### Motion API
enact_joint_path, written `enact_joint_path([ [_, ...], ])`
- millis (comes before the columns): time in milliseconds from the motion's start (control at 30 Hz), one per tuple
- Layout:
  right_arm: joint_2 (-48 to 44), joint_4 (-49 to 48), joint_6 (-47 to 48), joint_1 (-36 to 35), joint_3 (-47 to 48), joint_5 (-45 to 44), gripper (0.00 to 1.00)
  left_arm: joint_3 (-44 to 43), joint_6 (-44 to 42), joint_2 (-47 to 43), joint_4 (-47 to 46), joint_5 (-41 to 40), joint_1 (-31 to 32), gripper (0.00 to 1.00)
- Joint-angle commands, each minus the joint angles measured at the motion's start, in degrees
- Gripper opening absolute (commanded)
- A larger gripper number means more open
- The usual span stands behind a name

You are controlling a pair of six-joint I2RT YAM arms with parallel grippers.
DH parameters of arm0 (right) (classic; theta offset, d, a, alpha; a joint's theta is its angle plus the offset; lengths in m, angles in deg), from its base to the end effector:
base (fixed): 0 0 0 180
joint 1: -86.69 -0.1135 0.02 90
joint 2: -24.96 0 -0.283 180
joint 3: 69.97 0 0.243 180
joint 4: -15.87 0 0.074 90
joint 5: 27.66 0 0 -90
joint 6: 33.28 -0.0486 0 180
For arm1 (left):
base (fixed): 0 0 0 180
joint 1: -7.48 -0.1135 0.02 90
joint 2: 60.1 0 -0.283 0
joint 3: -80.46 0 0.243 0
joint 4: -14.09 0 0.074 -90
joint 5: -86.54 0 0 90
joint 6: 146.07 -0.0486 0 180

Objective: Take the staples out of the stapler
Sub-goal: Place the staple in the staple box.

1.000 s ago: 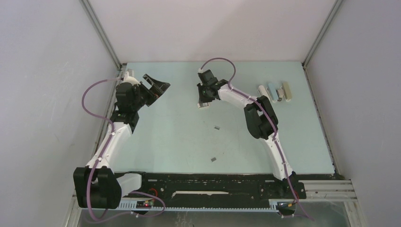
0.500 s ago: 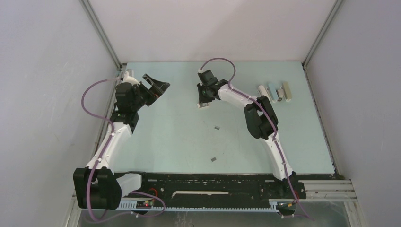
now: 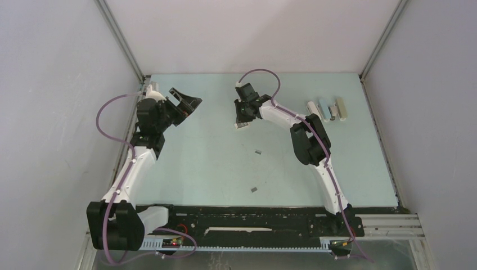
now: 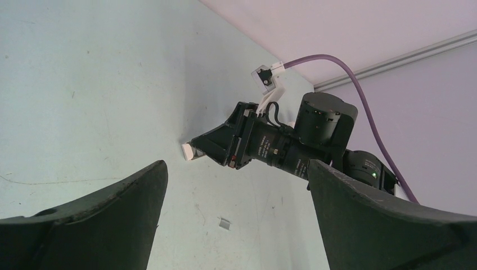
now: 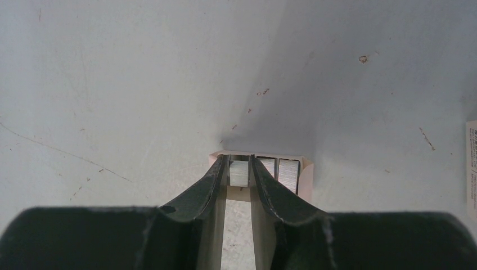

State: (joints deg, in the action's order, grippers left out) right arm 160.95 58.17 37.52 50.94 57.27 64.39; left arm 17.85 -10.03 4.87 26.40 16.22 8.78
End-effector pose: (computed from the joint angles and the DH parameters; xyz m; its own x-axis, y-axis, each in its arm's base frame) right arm 0.4379 0.3174 0.1778 -0.7941 -0.1667 -0.5845 -0.3611 0.9030 0.2330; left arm 0.2585 -0.0222 0.3296 -0.4256 -0.6683 -0.6101 0.0587 0.6524 -0.7556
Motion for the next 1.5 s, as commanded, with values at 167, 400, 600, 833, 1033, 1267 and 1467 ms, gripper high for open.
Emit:
enact_joint_path([
  [167,-1.97,-1.07,1.47,-0.71,0.13,-0.29,0.3,-0.19,-0.32,-1.8,-1.63,-0.41,-0.6,1.0],
  [400,-3.0,-1.2,3.47,-0.56,1.49,-1.72,0.28,-0.2,-0.16,-1.7,-1.88,-0.23,-0.6,1.0],
  [600,-3.2,-2.2,3.6,-0.29,2.12,0.06,0.26,-0.12,-0.16,-1.78,-1.89,-0.15,-0.6,1.0],
  [833,-2.92,-2.44,3.71,-0.22,2.73,1.64,0.24,-0.11,-0.16,-1.82,-1.88,-0.25,-0.6,1.0],
  [1033,-3.0,-2.55,4.17,-0.03,3.32,2.3,0.24,-0.2,-0.12,-1.6,-1.89,-0.16,-0.6,1.0],
  [1267,-2.56,-3.46,4.65,0.13,4.43,1.83,0.21,-0.46,-0.07,-1.35,-1.89,-0.11,-0.6,1.0],
  [1467,-1.19,-3.67,4.78,0.26,4.7,1.39,0.2,-0.55,-0.05,-1.21,-1.89,0.09,-0.6,1.0],
])
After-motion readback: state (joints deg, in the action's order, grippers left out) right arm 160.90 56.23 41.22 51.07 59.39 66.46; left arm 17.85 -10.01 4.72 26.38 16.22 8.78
